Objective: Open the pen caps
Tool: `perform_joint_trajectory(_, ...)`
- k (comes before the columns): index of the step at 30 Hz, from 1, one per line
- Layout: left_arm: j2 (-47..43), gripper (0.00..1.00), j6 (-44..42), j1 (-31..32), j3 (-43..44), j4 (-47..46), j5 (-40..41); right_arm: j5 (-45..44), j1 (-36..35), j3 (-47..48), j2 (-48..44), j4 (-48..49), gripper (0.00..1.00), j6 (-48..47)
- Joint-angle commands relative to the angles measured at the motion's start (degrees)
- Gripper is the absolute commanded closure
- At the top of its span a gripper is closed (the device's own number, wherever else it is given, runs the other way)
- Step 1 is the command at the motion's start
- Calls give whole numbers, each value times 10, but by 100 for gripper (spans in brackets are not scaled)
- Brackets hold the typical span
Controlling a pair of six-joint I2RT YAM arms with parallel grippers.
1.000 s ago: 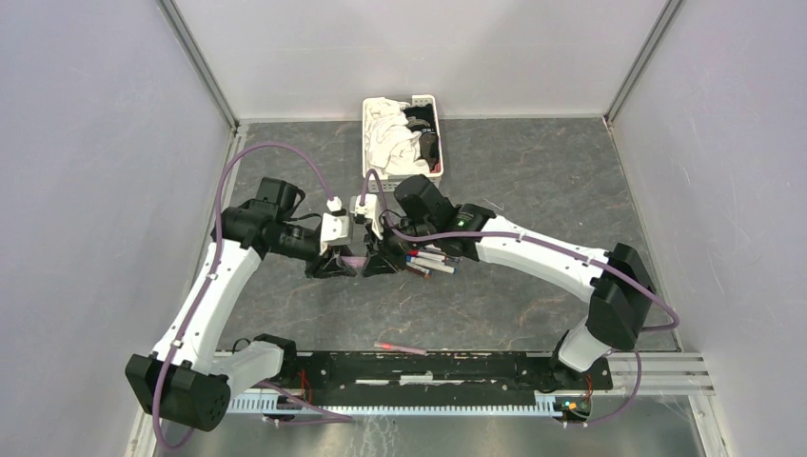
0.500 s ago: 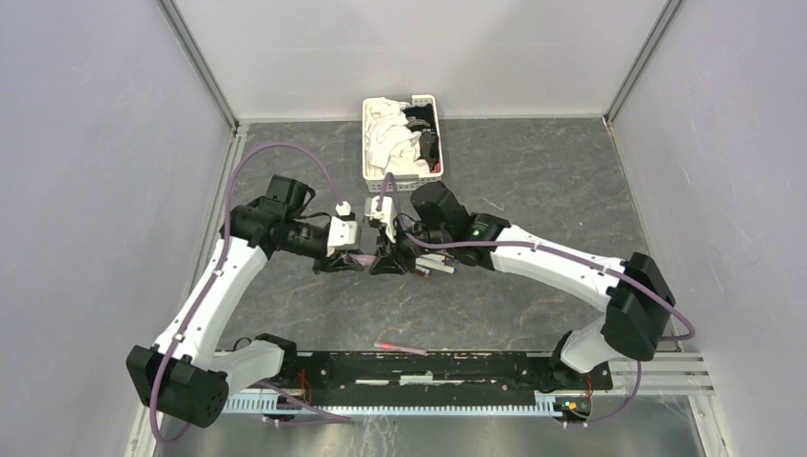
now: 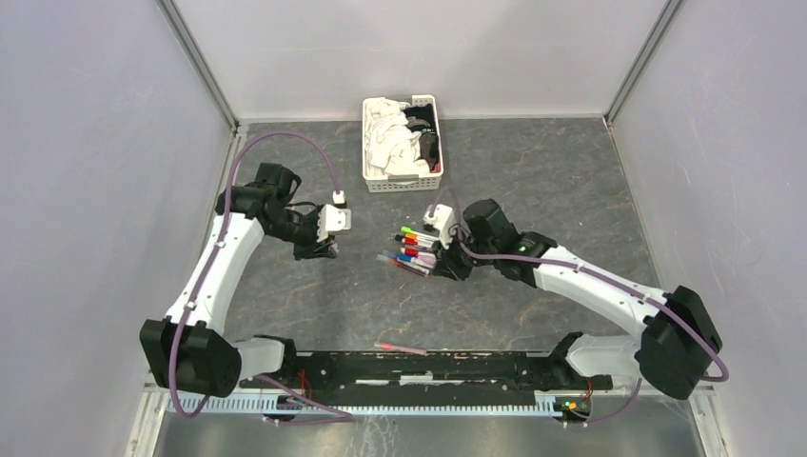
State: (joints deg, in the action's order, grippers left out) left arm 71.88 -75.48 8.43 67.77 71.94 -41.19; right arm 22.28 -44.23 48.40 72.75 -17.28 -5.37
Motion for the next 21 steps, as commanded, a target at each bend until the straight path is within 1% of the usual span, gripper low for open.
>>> perform_joint_trajectory(1,-26,98,54,5,-40,-89,-45,-117,48,-12,-35,44,100,40)
perform_joint_trajectory(3,-33,94,121,13,-95,-170,-34,-157,97,-27,-30,52,100,69)
perform_joint_trajectory(5,-25,89,171,18,-125,-228,-16,-184,146,-40,-17,59,100,96)
perform_joint_trajectory(7,-4,87,223,19,-138,-283,2,-199,195,-56,-2,73,100,123)
perform_joint_trajectory(9,27,84,261,19,-139,-312,26,-209,231,-80,11,105,100,144)
perform_joint_trajectory(11,63,81,276,19,-136,-328,51,-211,259,-109,20,152,100,157)
perform_joint_trajectory(13,90,82,302,19,-140,-361,88,-213,281,-130,33,192,100,166)
perform_joint_trajectory(15,113,82,308,19,-145,-381,119,-204,298,-136,53,217,100,166)
perform_joint_trajectory(18,141,83,312,19,-160,-407,147,-206,309,-118,94,220,100,152)
perform_joint_trajectory(21,152,83,317,19,-176,-432,156,-204,321,-102,124,211,100,152)
